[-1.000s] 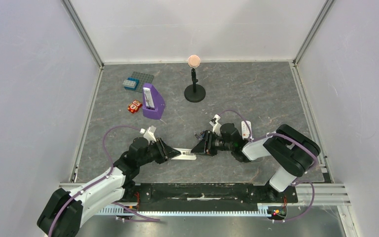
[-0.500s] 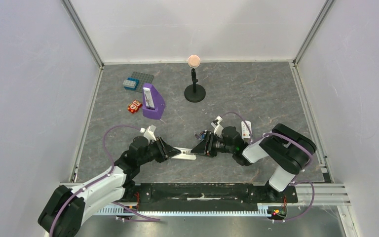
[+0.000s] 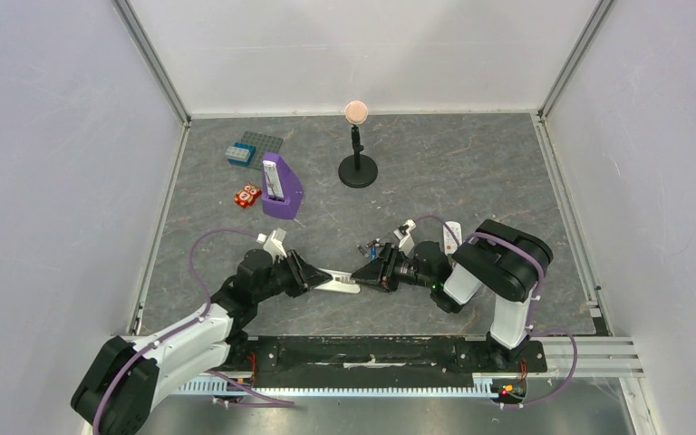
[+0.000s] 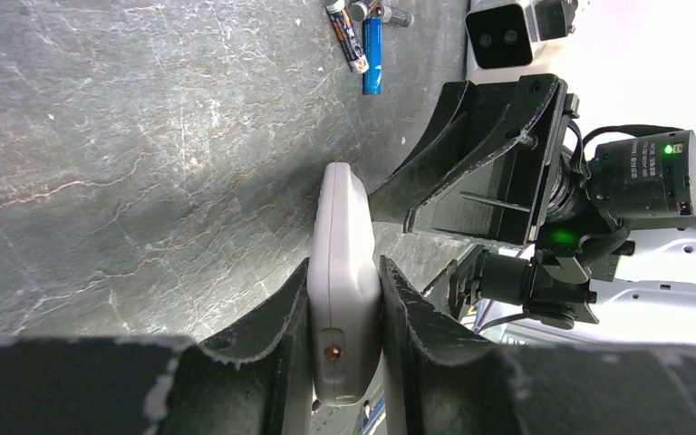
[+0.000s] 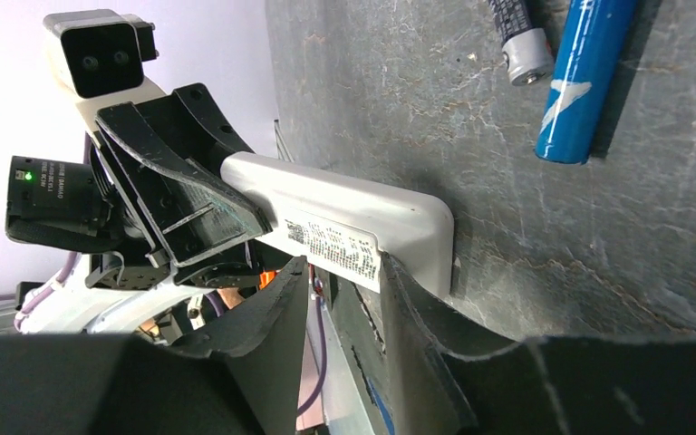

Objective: Load the batteries into the remote control
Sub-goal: Remove the battery cover from the remote control.

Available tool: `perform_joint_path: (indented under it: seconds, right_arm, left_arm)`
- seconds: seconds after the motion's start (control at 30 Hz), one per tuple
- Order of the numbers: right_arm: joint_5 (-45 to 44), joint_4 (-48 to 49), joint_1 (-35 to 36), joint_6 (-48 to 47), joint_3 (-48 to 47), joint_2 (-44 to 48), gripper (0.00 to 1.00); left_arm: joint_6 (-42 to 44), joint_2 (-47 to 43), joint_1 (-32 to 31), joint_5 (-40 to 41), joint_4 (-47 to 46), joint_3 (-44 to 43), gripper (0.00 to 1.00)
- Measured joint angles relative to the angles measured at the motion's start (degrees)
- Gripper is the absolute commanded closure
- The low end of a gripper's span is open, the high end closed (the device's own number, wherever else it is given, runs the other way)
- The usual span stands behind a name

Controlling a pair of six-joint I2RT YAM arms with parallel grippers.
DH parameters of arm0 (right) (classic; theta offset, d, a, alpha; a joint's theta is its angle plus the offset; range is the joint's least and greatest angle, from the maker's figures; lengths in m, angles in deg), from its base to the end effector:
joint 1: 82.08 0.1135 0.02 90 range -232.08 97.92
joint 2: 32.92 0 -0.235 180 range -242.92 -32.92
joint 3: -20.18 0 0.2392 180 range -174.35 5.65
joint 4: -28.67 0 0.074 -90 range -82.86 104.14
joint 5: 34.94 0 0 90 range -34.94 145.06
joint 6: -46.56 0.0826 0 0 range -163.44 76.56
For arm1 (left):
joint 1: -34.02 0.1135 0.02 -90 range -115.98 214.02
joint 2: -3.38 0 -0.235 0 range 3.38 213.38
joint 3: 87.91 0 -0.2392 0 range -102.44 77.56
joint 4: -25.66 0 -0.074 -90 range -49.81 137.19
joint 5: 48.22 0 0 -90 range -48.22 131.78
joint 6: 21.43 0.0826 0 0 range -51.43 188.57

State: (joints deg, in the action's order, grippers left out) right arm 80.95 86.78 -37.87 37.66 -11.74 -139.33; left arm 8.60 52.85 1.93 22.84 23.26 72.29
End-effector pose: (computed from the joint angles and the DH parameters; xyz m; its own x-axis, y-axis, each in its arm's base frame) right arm 0.1846 0.2299 0.0666 -0.9477 0.3181 -0.0268 0.0562 0.2488 0.9669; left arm 0.1640 -0.1345 0.1040 -0.8409 -0.4393 -0.3161 0.0377 0.5351 -0.8440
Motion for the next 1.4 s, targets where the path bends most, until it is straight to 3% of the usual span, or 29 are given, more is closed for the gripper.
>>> perform_joint_path:
  seconds: [0.67,0.97,1.2,1.4]
  right_arm:
    - [-0.42,4.66,-0.48,4.85,1.66,0.81,0.64]
    - [0.33,7.23,-2.23,4.66,4.68,7.78,0.62]
    - [-2.25,-2.43,-4.66,-0.17,6.97,13.99,0.57]
    - [-7.52,-20.87,-5.44,-7.52,5.64,21.22,0.5]
  left_arm:
    - [2.4,-3.93,0.04,3.02,5.92,-0.98,0.98]
    - [2.4,-7.85,-0.68,4.83,9.68,-0.98,0.98]
    - [2.4,-9.2,-0.79,5.57,11.43,-0.98,0.98]
    - [2.6,-10.14,-0.79,7.17,14.36,-2.19,0.98]
